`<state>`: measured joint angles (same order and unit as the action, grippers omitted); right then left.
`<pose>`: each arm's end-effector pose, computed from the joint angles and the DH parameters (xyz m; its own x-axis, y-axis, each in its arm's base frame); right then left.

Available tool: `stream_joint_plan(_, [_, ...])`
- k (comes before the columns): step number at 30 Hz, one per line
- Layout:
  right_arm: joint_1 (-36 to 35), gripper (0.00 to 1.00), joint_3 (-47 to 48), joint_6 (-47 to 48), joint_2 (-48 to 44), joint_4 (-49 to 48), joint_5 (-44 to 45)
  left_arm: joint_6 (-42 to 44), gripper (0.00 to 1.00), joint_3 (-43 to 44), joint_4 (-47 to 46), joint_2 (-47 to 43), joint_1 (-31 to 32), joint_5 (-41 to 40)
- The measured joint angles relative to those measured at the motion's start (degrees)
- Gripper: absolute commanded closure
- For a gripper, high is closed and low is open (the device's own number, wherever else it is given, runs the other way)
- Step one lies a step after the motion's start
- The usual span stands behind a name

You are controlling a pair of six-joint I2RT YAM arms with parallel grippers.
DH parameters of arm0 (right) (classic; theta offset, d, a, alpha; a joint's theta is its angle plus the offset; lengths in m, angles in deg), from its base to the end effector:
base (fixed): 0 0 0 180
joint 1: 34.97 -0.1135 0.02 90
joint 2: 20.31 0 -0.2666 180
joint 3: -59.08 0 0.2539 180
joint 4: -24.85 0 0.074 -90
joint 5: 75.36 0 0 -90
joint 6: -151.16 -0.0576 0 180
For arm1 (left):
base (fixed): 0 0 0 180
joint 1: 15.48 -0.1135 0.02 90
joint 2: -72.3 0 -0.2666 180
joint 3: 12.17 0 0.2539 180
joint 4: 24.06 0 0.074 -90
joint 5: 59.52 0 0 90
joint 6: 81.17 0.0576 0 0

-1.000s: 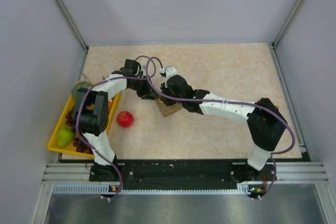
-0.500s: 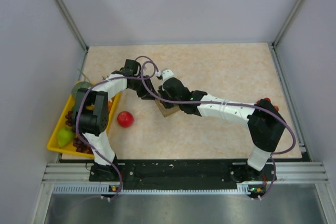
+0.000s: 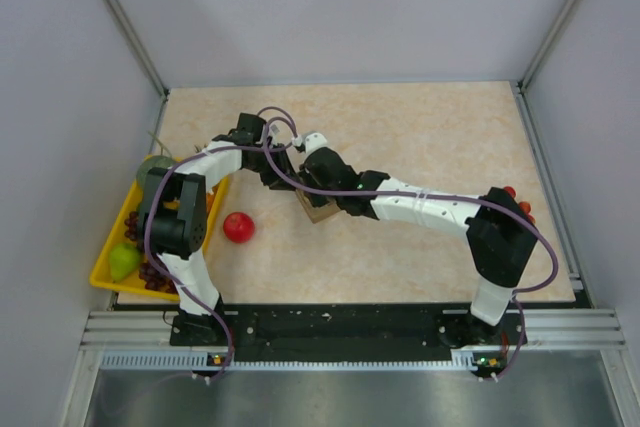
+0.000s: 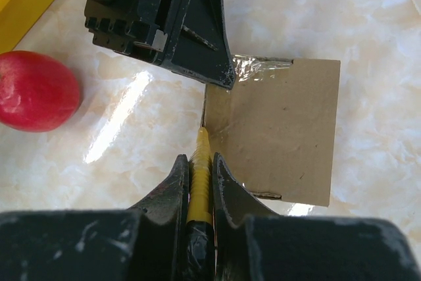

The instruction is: Unpack the express box

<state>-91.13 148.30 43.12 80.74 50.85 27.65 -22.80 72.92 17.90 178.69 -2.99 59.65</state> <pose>0.2460 0.3436 0.2433 -0.5447 -0.2706 -0.7938 -0.5696 0.8141 0.1133 0.3725 -0.1113 0.1660 -0.9537 -0.2578 -0.1548 -0.1142 0.7868 -0.6066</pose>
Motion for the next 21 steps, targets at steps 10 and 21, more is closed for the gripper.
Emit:
stream_joint_plan(10, [-0.20,1.00,0.37,-1.01,-0.13,1.38,0.90,0.00,0.68,0.07,0.11,0.02,0.00,0.00])
stream_joint_plan(21, [-0.24,1.00,-1.05,-1.70,-2.89,4.13,0.76,-0.17,0.69,0.57,0.81,0.42,0.31,0.35])
